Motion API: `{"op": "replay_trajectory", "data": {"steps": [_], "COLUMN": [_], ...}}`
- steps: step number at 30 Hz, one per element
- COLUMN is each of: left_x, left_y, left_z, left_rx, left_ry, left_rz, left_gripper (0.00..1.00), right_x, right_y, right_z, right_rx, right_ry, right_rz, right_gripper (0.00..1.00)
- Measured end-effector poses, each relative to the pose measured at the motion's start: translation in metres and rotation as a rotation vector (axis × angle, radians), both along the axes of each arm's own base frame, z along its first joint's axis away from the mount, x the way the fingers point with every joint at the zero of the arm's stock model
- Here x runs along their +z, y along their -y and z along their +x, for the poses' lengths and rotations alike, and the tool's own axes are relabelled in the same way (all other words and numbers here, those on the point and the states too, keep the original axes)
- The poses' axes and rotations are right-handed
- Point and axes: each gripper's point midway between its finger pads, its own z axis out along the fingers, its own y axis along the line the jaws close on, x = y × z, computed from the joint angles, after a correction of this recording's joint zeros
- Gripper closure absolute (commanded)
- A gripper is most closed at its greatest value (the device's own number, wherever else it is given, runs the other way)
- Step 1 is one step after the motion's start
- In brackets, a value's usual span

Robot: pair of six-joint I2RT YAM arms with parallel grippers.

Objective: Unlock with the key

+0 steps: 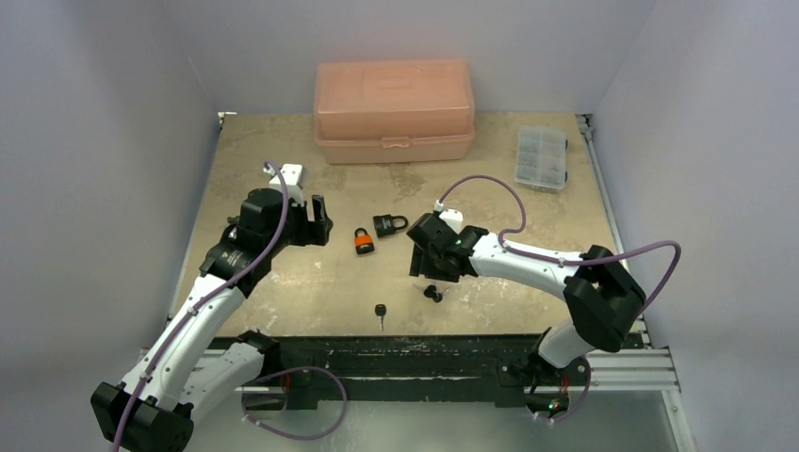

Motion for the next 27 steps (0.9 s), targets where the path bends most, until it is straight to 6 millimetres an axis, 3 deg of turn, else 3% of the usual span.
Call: {"op": "replay_trajectory", "data": {"steps": [21, 27], "left_x": [0.000, 0.000], "left_y": [0.000, 0.000], "left_z": [0.000, 0.000], "left_rx": [0.001, 0.001], "left_ry": [0.001, 0.000], "left_rz": [0.000, 0.000], "left_gripper": [0.29, 0.29], "right_x": [-0.040, -0.042], "right_y": [0.007, 0.005], "right_z": [-0.012, -0.011], "right_rx": [-0.014, -0.016], "right_ry": [-0.056, -0.049], "right_rz": [-0.052, -0.040], "right_gripper": [0.53, 0.80]}}
